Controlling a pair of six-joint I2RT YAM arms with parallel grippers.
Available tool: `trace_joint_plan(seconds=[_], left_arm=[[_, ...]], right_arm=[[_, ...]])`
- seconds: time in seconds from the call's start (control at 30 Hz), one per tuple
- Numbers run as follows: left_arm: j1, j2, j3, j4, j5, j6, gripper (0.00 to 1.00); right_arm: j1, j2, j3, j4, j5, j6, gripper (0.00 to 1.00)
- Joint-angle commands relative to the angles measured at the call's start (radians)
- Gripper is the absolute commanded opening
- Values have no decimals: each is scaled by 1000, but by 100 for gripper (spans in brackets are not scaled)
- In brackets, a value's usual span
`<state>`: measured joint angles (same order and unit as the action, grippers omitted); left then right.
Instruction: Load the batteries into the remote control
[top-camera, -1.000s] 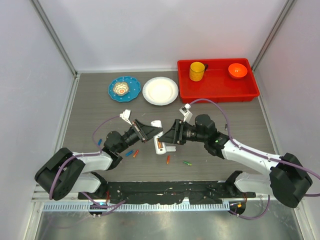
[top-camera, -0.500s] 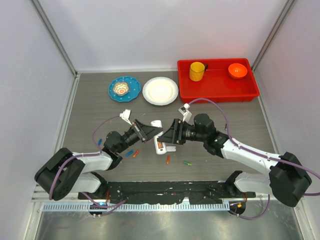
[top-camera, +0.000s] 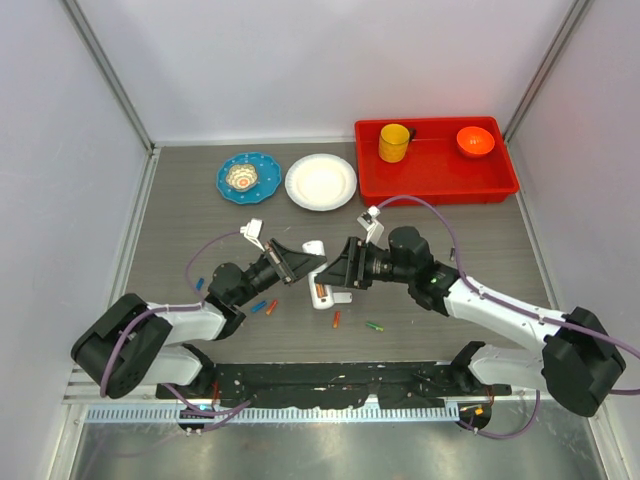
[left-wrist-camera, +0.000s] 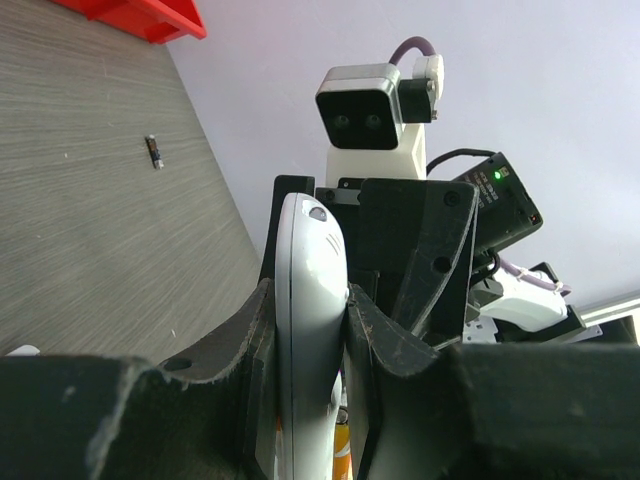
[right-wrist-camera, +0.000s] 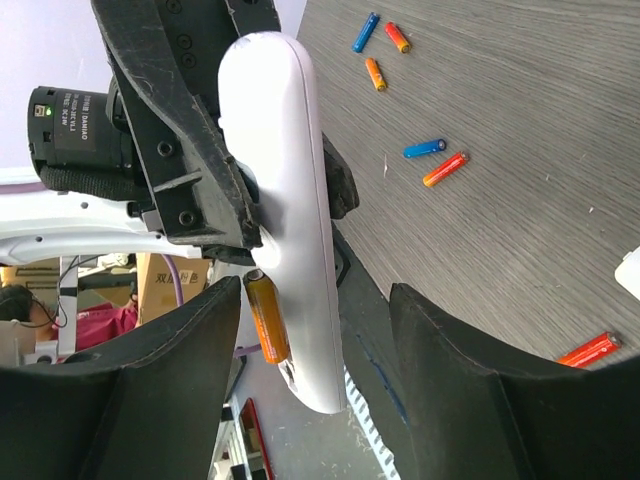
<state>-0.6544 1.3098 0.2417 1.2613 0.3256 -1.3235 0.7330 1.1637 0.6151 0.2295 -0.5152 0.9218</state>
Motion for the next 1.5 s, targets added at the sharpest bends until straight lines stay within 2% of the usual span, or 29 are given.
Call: trace_joint_plan(seconds=[0.0,0.47,0.8,1.47], left_arm=[[-5,8,28,233,10,17,0],[-4,19,33,227,0,9,0],[-4,23,48,228,-3,-20,0],[-4,0,65,236,18,-39,1]], right_arm=[[5,-36,43,2,-5,-8,66],[5,-65,32,5,-17,-20,68],[5,-104,35,-96,-57,-123,70],[5,-42,-58,166,-72,20,63]])
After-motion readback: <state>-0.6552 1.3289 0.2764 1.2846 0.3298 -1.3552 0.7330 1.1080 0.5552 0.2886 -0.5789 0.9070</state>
